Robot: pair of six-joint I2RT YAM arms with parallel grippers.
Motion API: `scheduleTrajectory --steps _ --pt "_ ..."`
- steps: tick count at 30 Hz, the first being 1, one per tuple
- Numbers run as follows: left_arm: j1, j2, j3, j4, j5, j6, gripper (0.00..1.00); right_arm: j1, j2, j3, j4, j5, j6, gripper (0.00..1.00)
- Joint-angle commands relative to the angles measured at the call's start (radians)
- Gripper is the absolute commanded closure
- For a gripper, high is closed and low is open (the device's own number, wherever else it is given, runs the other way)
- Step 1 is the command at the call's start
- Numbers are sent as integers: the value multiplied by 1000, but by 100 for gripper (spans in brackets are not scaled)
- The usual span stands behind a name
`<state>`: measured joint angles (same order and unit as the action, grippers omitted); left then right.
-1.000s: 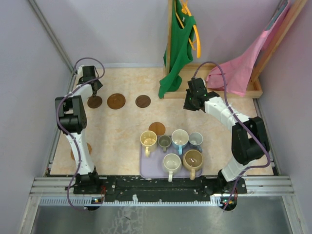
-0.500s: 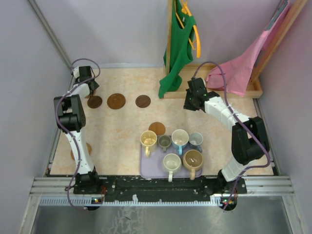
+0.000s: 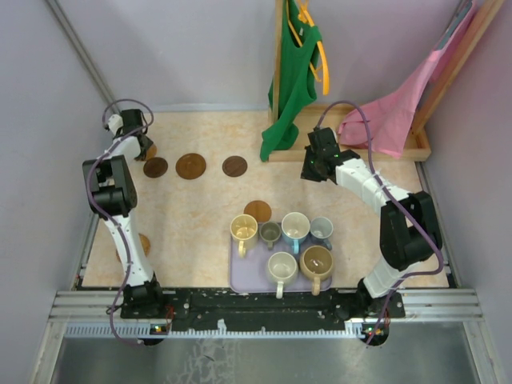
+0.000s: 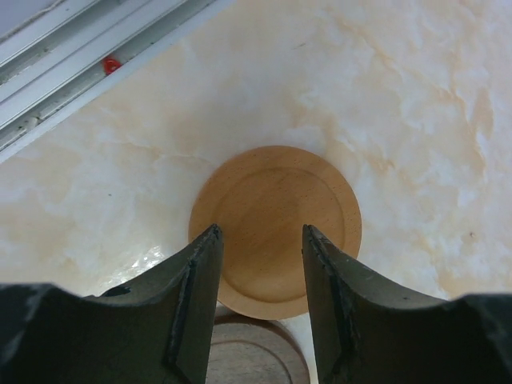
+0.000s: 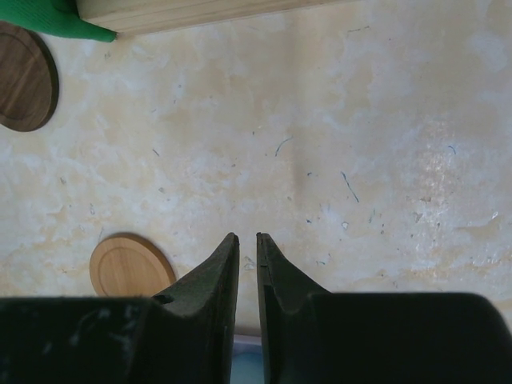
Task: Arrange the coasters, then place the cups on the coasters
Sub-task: Move the coaster to the center of the board.
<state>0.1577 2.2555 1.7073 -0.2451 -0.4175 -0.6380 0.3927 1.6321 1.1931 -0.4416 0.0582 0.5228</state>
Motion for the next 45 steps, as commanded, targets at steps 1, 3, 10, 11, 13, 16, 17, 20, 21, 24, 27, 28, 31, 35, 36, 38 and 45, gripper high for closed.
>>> scheduleTrajectory --steps 1,3,10,11,13,16,17,20,21,24,27,28,31,35,36,38,45 --pt "20 -9 -12 -138 -65 -43 48 8 10 43 32 -10 -11 84" --pt "25 -18 -21 -159 -74 -48 48 8 7 40 38 -15 -8 84" --pt "43 -88 -113 -175 -76 -65 48 8 -5 39 52 -32 1 84" --pt "42 -96 -122 -184 -81 -69 47 8 -7 38 53 -36 3 84" --pt "43 -116 -143 -204 -106 -87 46 9 -13 34 60 -42 7 84" --pt "50 -155 -206 -199 -105 -92 46 12 -25 20 73 -47 12 84" --pt "54 -166 -221 -203 -100 -97 46 12 -28 16 73 -49 15 84" --pt "56 -198 -257 -216 -88 -100 46 14 -39 6 79 -53 19 84" --pt "56 -215 -271 -219 -86 -103 46 15 -43 4 81 -53 21 84" --pt "56 -258 -317 -224 -82 -109 46 15 -55 -9 88 -56 25 84" --pt "56 -295 -358 -232 -73 -111 46 15 -71 -23 97 -60 27 84" --pt "57 -306 -369 -237 -63 -113 46 15 -75 -28 99 -60 28 84" --pt "56 -335 -405 -250 -36 -112 46 15 -87 -41 107 -65 34 84" --pt "55 -375 -461 -252 -17 -106 46 17 -104 -60 117 -72 40 84" --pt "54 -383 -475 -253 -7 -105 46 17 -107 -62 119 -72 41 84" --pt "55 -398 -496 -255 27 -100 46 17 -112 -65 121 -75 44 84" --pt "49 -427 -540 -274 88 -63 47 21 -127 -74 123 -80 46 84"
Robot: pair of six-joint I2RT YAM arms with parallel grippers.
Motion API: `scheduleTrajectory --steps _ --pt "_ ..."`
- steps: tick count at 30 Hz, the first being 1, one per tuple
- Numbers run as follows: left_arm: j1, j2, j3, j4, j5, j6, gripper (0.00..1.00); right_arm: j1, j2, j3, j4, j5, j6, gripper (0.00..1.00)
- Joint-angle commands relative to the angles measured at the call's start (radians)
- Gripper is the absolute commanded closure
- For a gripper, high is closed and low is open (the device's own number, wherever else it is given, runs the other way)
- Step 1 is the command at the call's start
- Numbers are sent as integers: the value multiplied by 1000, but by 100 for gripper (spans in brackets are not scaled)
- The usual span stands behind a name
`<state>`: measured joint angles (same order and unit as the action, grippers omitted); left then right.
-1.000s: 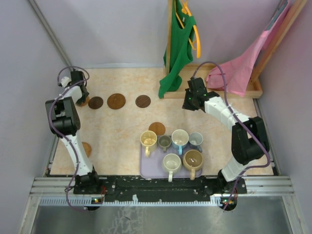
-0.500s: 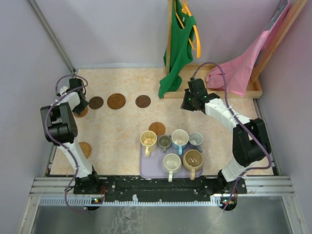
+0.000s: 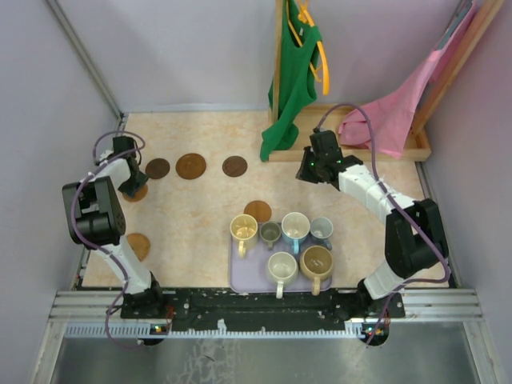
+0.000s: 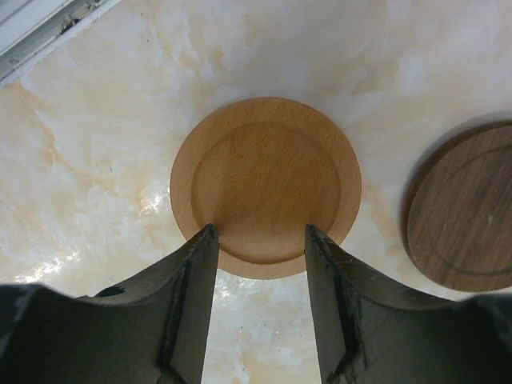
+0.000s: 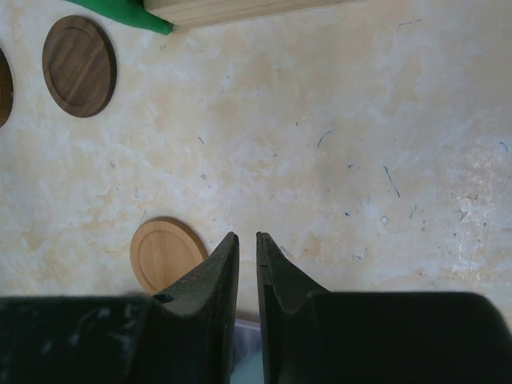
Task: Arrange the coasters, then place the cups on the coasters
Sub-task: Move the coaster to the center of the board.
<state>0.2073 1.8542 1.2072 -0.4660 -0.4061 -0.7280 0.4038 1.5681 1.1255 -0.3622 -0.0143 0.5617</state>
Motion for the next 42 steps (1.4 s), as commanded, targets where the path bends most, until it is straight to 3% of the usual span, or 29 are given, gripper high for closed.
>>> scheduleTrajectory --steps 1,23,35,42 --pt "-3 -26 -44 -53 93 36 47 10 -66 -10 46 -7 10 84" --pt "-107 -12 -122 -102 229 139 48 13 -100 -57 71 -6 31 84" --pt "-221 -53 -141 -133 265 130 49 21 -97 -69 80 -4 37 84" --pt "-233 -81 -183 -135 282 104 48 21 -96 -63 80 -3 33 84"
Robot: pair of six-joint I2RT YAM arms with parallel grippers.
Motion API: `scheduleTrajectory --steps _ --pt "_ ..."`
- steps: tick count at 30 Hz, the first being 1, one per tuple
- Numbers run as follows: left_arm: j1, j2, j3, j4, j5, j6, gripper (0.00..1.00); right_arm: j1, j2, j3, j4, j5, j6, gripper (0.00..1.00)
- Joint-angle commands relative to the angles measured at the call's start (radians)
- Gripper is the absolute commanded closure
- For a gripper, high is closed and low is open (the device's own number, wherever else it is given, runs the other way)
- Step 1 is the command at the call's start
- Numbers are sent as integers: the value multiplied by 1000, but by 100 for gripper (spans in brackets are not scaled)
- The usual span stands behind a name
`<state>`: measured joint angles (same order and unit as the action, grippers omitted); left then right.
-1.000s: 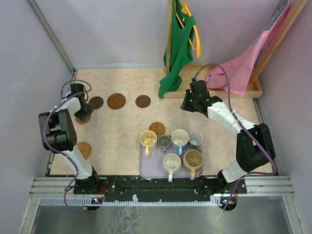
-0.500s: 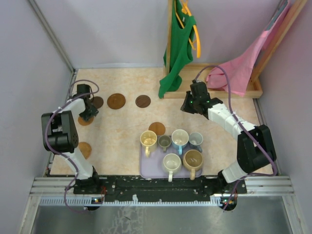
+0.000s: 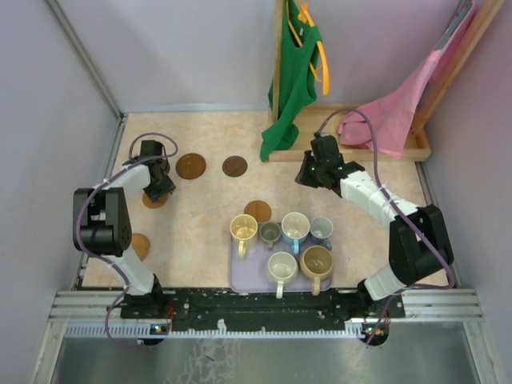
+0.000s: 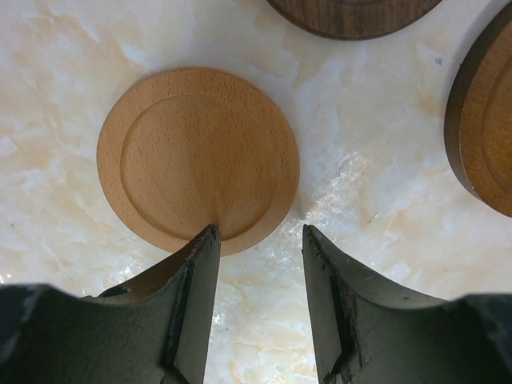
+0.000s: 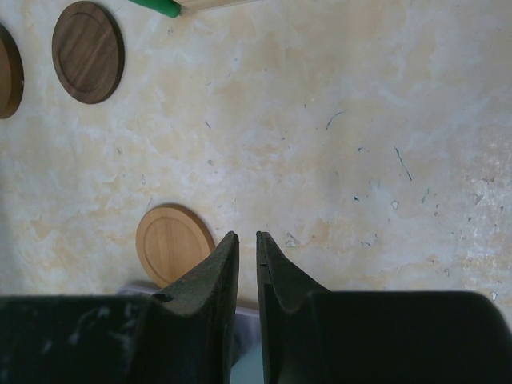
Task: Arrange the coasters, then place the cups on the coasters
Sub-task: Move the coaster to the center of the board.
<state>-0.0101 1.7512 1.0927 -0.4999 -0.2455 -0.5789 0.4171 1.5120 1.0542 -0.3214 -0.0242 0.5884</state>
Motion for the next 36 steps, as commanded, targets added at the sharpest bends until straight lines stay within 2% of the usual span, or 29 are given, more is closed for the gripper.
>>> scheduleTrajectory --steps 1,20,36 --pt "-15 19 -75 -102 126 -49 48 8 -39 9 39 7 5 84" --pt "-10 -12 -110 -103 71 -45 48 9 -42 0 38 11 7 84" --pt "-14 -52 63 -160 -34 -68 44 9 -20 16 45 7 -1 84"
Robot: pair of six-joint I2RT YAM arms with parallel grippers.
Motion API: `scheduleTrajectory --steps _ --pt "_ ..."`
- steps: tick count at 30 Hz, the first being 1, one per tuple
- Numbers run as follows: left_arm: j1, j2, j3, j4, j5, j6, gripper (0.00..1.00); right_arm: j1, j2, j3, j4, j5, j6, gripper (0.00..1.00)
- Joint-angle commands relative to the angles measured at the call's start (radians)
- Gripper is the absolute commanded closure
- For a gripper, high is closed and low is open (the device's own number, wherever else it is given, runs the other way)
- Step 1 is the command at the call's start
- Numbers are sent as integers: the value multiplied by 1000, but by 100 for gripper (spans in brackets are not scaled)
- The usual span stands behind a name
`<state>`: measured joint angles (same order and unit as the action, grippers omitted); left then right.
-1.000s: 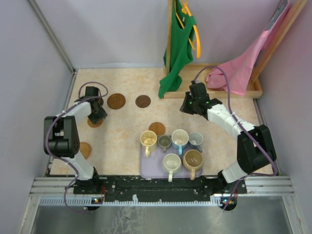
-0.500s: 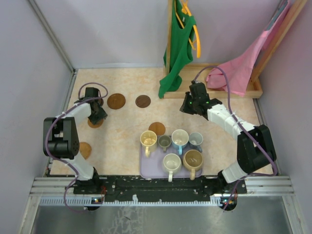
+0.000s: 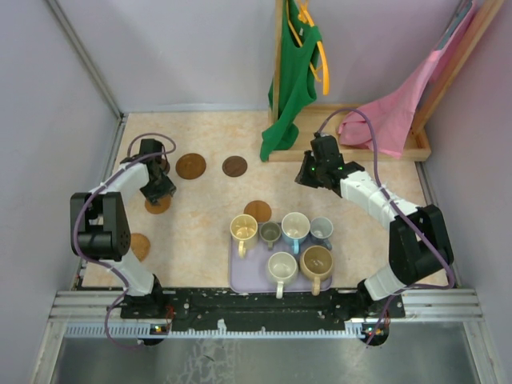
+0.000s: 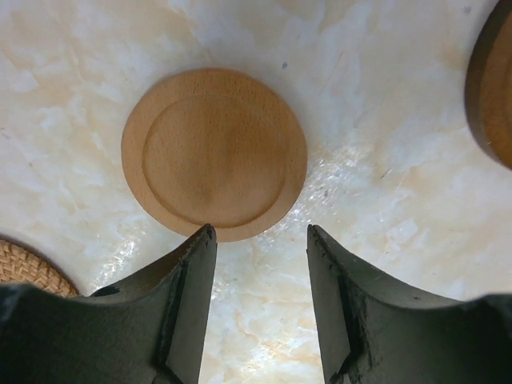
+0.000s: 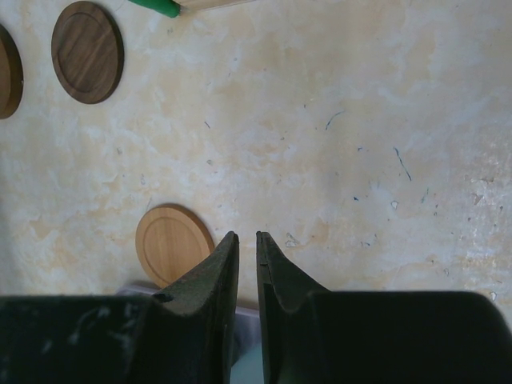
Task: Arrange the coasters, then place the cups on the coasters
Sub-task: Move the coaster to the center of the board.
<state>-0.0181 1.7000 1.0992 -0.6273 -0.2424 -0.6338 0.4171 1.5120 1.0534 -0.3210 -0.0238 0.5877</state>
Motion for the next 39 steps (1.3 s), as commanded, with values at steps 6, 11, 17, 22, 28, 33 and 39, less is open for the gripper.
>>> scheduleTrajectory --steps 6,11,17,22,28,33,39 --pt "-7 -26 77 -57 -87 -21 44 9 -16 22 43 13 -2 84" --pt "-5 -30 98 -13 -104 31 42 9 -11 16 55 2 -4 84" --pt "-3 5 134 87 -105 33 44 17 -11 18 47 3 -23 85" --pt "-2 77 210 105 -97 36 44 37 -13 33 31 9 -68 87" --pt "0 115 252 144 -108 33 44 85 -6 66 19 55 -106 90" --pt "2 171 289 164 -102 38 44 107 20 116 8 66 -120 90" --pt "13 247 318 194 -97 31 44 125 52 182 -23 68 -130 90"
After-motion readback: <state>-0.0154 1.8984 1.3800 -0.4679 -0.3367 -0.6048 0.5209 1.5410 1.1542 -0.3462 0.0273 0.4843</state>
